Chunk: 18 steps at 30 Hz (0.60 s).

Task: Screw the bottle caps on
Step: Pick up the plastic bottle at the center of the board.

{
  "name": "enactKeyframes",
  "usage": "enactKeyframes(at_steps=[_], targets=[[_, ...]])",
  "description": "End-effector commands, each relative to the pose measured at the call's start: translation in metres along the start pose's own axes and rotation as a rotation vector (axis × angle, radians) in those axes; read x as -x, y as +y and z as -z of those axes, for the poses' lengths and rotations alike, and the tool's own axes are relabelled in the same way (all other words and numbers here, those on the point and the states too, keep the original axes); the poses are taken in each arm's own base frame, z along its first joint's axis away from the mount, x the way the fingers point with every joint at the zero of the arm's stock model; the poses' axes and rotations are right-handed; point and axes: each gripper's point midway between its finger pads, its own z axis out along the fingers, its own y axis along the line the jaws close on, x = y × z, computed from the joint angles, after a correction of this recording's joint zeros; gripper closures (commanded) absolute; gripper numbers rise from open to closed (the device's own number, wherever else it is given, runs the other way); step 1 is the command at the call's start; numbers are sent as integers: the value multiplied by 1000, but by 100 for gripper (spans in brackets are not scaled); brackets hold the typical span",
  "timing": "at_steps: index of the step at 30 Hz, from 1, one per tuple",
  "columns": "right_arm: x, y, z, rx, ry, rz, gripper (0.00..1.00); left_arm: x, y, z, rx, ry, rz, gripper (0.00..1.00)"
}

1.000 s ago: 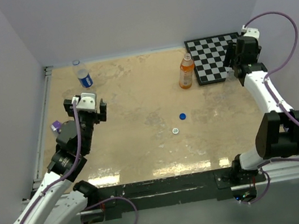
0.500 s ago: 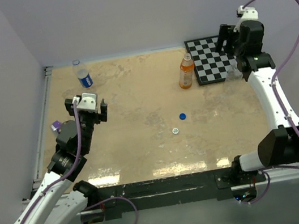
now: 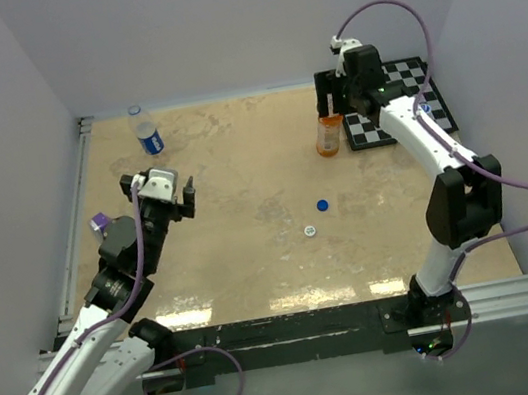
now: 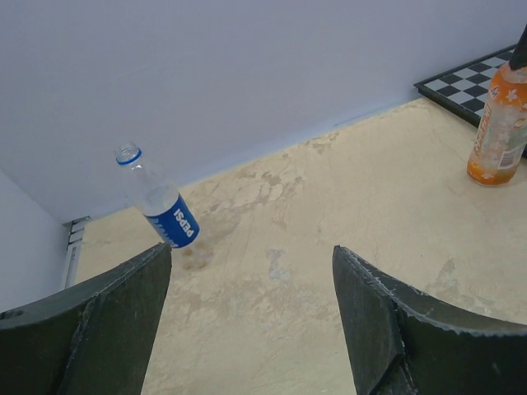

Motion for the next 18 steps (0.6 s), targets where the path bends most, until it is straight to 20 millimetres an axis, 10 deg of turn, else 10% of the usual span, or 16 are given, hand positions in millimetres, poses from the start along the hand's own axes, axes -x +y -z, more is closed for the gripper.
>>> enactKeyframes(at_steps=[1, 18], targets=[[22, 7, 5, -16, -46, 20, 16, 12, 0, -2, -9, -52, 33, 16], [16, 9, -12, -69, -15, 58, 34, 11, -4, -4, -33, -60, 38, 18]])
